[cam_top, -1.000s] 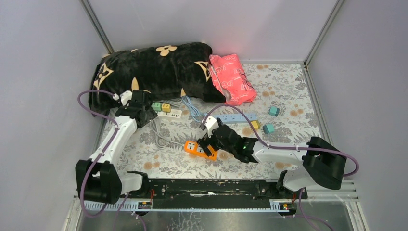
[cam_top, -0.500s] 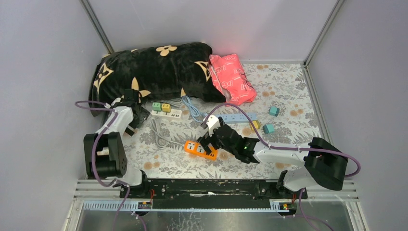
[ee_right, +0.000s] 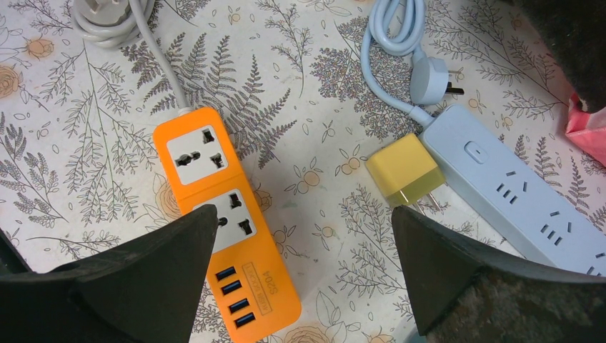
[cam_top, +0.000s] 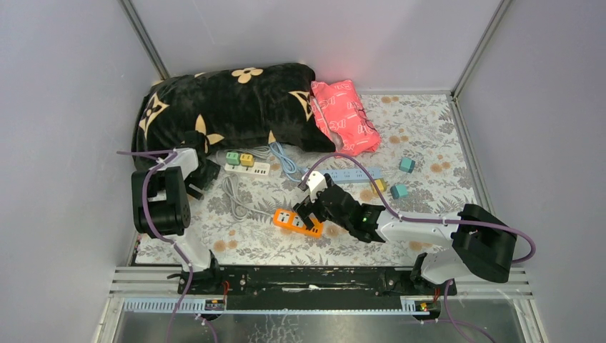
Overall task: Insert the plug
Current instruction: Pick up the plug from the center of the board.
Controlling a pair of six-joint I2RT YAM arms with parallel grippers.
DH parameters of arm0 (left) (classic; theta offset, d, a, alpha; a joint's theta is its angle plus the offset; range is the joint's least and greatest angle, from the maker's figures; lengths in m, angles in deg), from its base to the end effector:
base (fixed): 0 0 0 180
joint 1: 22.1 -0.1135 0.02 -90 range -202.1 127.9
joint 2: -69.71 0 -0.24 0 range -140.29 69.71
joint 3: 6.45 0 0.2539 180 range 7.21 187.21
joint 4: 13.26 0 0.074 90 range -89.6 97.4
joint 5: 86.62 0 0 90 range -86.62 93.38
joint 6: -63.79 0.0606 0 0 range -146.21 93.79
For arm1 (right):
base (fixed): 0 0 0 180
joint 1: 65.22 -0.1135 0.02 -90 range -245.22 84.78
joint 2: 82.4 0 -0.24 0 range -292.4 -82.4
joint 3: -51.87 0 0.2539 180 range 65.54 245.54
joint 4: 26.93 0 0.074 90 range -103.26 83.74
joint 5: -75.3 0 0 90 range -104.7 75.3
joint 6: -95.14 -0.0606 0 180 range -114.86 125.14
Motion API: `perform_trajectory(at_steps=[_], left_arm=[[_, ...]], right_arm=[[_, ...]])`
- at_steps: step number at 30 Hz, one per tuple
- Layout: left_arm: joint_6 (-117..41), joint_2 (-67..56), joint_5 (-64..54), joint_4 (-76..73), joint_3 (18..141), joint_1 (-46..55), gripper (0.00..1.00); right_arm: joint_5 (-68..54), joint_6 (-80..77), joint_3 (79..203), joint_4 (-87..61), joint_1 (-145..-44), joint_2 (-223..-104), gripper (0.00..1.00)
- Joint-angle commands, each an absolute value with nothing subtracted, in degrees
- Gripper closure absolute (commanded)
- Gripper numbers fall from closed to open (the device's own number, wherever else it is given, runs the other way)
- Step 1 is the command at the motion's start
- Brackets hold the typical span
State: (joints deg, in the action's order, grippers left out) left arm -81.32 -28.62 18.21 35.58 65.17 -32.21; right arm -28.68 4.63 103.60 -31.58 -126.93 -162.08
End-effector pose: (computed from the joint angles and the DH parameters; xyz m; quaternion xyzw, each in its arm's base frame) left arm 0.3071 0.0705 0.1085 -0.5438 0.8199 0.0706 0.1642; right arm 0.1661 0.2777 0.1781 -0.3645 0.7477 0.1949 0.5197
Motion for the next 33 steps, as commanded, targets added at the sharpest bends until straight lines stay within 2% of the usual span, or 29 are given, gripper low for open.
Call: perform_trajectory(at_steps=[1, 7, 13, 18, 24, 27, 30, 33], left_arm=[[-83.0, -30.0, 19.5, 33.7, 67.2, -33.0, 0.12], [-82.9, -31.1, 21.2, 34.4, 67.7, -33.3, 0.20], [-82.0, -31.0, 21.7, 34.4, 66.7, -33.3, 0.41], [-81.0, -29.4, 21.6, 34.6, 65.8, -33.4, 0.50], [-78.7, -24.3, 21.0, 33.3, 61.5, -33.3, 0.82], [-77.3, -21.3, 19.2, 31.9, 58.7, -33.3, 0.94], [-76.0, -17.7, 17.6, 31.1, 56.2, -33.0, 0.98], [-74.8, -13.3, 17.5, 30.8, 54.7, -31.0, 0.97]], right_arm=[[-29.3, 4.8, 104.4, -34.1, -127.0, -162.2, 0.01], [-28.9, 4.8, 104.3, -34.2, -127.0, -162.2, 0.01], [-28.2, 4.6, 104.4, -34.0, -127.1, -162.0, 0.01], [-27.8, 4.3, 105.3, -32.9, -127.0, -162.4, 0.01], [-27.6, 4.3, 106.2, -31.3, -127.0, -162.3, 0.01], [-27.3, 4.1, 106.5, -30.7, -127.1, -161.7, 0.01], [-27.0, 4.0, 106.9, -29.6, -127.1, -161.2, 0.01], [-26.9, 4.0, 107.8, -27.9, -127.0, -160.5, 0.01]])
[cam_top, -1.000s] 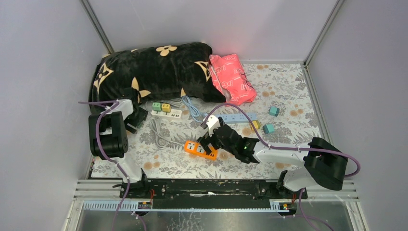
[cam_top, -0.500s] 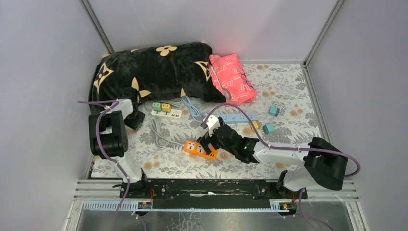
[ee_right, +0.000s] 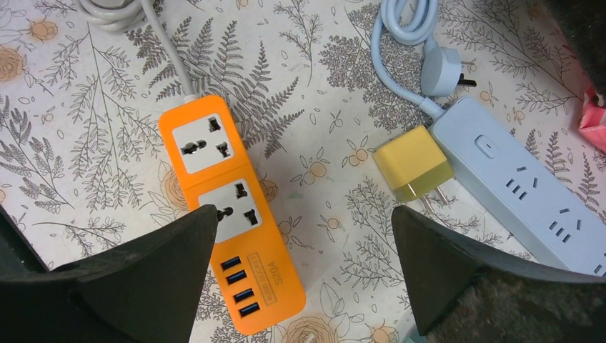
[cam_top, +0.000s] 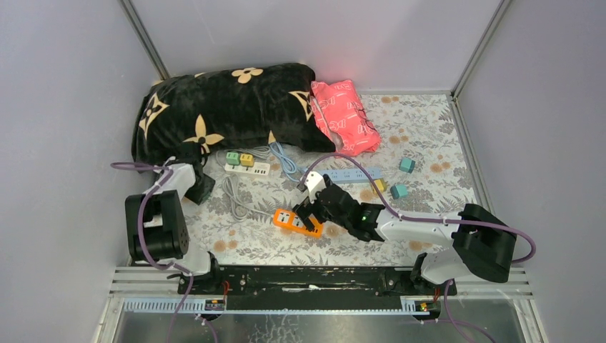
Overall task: Insert the plug
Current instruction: Pick up the plug from the center of the board.
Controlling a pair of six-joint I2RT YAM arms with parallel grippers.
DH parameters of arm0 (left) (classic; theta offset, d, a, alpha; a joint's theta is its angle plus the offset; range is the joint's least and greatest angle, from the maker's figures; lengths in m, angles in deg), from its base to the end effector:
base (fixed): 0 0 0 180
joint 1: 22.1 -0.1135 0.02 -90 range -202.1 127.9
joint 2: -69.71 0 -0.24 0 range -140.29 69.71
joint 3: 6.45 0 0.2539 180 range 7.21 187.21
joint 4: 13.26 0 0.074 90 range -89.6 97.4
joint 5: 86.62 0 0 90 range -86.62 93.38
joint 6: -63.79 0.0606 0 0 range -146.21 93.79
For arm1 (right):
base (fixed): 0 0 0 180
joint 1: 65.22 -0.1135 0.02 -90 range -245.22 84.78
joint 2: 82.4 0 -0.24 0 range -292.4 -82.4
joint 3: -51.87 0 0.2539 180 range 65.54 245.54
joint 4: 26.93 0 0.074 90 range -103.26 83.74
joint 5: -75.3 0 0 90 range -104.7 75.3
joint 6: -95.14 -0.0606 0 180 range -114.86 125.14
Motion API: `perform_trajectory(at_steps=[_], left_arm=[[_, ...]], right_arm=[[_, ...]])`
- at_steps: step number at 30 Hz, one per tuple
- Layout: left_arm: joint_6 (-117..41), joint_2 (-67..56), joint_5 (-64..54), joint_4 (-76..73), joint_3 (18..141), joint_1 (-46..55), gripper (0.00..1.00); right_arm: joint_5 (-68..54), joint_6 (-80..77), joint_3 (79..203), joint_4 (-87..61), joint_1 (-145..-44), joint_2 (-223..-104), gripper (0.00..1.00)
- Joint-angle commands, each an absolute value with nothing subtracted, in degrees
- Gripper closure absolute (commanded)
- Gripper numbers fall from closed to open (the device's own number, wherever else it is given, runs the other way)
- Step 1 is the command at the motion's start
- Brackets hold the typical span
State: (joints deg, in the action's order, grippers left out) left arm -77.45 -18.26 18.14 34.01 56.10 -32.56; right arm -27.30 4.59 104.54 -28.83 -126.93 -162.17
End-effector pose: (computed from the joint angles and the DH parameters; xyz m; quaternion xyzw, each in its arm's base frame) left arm 0.2728 0.0661 0.1178 -0.5193 0.8318 0.0670 0.1841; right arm 0.1651 0.2789 0.1773 -0.3763 0.7524 0.1960 0.5038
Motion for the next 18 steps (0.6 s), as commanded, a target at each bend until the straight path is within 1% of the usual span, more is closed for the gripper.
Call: perform_trajectory(at_steps=[1, 9, 14, 18], left_arm=[[-74.5, -11.9, 17.5, 30.8, 54.4, -30.0, 0.96], [-72.3, 1.5, 16.9, 28.2, 52.2, -18.8, 0.95], [-70.6, 9.4, 17.3, 24.2, 50.1, -11.3, 0.94], [-67.9, 14.9, 15.2, 19.9, 48.1, -6.9, 0.94]], right_arm=[[-26.8, 4.0, 108.1, -27.2, -127.0, -160.2, 0.01], [-27.2, 4.0, 111.4, -18.2, -127.0, -157.1, 0.01], [-28.5, 3.0, 113.8, -11.2, -127.0, -155.0, 0.01], [-29.4, 2.2, 117.9, -4.4, -125.9, -154.2, 0.01]])
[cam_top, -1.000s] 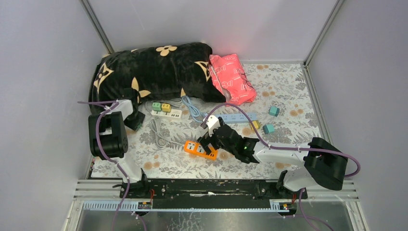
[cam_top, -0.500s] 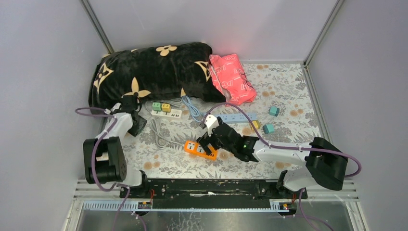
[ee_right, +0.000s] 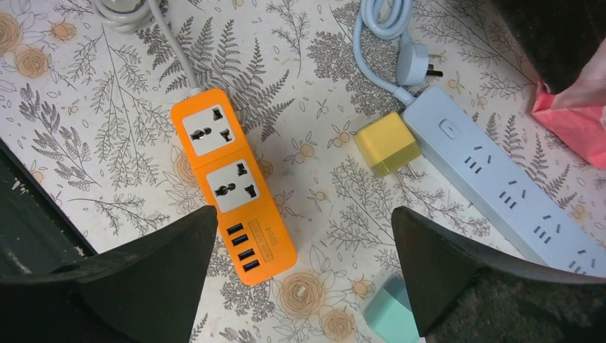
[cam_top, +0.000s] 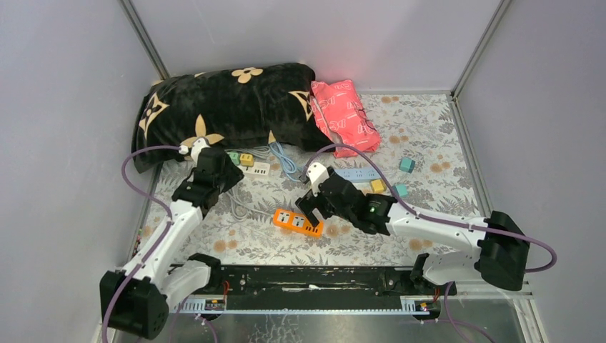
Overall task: Insert the plug
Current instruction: Pick up the plug from the center of the board.
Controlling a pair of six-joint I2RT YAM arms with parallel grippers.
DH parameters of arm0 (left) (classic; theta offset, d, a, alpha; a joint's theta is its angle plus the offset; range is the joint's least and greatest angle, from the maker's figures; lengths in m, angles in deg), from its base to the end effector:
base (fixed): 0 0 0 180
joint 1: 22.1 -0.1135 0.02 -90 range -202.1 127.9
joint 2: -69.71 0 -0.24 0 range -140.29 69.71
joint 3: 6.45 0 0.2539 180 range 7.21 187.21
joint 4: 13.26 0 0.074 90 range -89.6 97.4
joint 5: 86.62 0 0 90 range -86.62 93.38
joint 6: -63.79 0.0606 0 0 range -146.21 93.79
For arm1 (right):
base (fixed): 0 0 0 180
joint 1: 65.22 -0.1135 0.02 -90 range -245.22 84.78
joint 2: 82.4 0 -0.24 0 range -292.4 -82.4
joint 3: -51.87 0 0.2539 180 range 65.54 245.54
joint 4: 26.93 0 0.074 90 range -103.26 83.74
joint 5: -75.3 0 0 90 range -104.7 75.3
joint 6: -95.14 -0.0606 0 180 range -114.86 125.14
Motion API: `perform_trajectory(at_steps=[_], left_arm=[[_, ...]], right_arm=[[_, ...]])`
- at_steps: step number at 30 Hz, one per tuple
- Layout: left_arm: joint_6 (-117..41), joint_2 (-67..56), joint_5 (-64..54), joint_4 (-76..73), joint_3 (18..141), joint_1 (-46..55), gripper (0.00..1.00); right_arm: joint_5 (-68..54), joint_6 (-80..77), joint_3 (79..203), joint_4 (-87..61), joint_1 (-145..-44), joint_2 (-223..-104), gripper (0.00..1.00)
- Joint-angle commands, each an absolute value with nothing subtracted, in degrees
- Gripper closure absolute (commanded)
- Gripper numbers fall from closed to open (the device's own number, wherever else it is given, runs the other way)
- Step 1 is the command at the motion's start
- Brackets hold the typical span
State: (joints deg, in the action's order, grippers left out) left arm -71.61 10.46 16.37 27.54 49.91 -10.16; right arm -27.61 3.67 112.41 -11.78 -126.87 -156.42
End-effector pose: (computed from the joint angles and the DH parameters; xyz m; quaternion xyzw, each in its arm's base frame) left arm 0.2445 -0.0378 0.2151 -0.3056 0.8621 -0.0962 0.3927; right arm 0.1627 0.2731 0.2213 -0.3788 0.7681 0.1830 0.4827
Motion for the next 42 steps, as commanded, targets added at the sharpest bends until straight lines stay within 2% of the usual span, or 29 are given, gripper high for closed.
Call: perform_trajectory(at_steps=[1, 5, 10, 23, 32, 42], left_arm=[[-67.0, 16.2, 14.9, 19.0, 47.5, -5.9, 0.94], [-65.1, 21.6, 14.8, 15.3, 44.6, -1.3, 0.93], [-63.5, 24.9, 15.0, 8.3, 40.6, 6.1, 0.92], [-46.7, 19.8, 16.8, -8.2, 38.5, 26.4, 0.91], [-37.7, 18.1, 12.0, -15.7, 36.7, 32.1, 0.91], [-31.3, 18.2, 8.8, -17.5, 36.3, 34.8, 0.90]], right_arm=[[-29.1, 1.8, 119.1, -2.3, -125.5, -154.0, 0.01], [-25.4, -1.0, 123.5, 4.4, -121.5, -153.1, 0.01], [-12.5, -5.2, 130.4, 12.4, -113.4, -152.8, 0.01], [0.0, -7.8, 146.6, 25.9, -105.5, -159.4, 0.01], [13.4, -10.4, 152.1, 26.0, -103.9, -166.0, 0.00], [22.0, -12.5, 155.4, 27.4, -104.0, -172.8, 0.12]])
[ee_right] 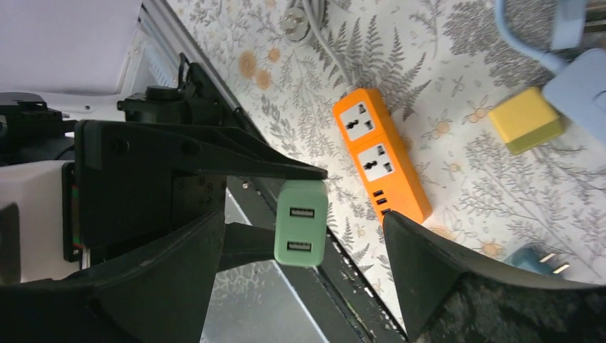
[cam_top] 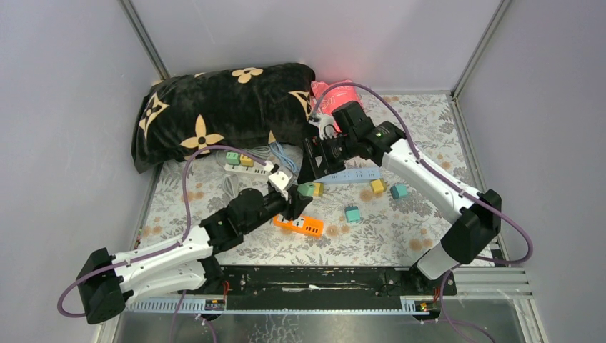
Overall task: Insert the plug
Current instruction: Pick up the plug from the center of the board.
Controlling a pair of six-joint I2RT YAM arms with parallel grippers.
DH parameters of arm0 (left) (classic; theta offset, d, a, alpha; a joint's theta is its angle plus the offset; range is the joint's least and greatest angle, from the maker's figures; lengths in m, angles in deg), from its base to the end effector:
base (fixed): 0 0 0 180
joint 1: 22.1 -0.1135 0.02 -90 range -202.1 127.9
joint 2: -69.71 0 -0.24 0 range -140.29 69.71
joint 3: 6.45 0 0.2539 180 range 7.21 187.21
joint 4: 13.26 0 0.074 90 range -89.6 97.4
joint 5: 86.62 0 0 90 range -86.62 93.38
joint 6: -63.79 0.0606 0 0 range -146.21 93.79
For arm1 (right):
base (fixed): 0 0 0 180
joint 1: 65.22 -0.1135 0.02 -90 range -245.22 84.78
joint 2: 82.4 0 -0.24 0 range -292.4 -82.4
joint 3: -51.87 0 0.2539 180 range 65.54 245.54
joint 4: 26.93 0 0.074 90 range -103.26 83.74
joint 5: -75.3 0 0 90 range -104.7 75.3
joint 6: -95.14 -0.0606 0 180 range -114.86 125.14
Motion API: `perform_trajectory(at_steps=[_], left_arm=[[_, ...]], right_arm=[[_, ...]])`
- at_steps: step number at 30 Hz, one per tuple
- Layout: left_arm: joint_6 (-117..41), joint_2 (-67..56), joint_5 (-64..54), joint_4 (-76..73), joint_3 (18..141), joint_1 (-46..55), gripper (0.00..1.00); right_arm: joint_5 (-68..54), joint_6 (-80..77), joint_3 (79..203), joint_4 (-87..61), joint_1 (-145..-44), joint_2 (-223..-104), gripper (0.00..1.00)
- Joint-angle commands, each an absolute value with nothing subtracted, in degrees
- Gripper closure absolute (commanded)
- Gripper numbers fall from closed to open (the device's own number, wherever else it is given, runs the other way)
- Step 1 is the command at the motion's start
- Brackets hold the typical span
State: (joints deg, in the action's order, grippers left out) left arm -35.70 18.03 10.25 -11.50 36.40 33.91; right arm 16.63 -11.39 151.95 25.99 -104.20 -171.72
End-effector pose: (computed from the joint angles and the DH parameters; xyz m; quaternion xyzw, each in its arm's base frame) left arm 0.1480 -0.2065 0.2382 0.2681 0.7207 -0.3062 0.5613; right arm 0.2599 0.2508 0.3165 -0.2787 0.8420 0.4002 0.2305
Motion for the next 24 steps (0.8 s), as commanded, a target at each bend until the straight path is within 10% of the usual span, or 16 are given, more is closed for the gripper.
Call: perform_trajectory(at_steps=[1, 24], left_arm=[[-30.9, 18.1, 8.8, -17.5, 36.4, 34.8, 0.90], [-31.3, 18.3, 9.5, -18.6, 35.9, 35.2, 0.90]], right_arm=[[22.2, -12.3, 155.4, 27.9, -104.0, -173.2, 0.14], [24.8, -10.5, 150.9, 27.6, -104.0, -175.3, 0.47]])
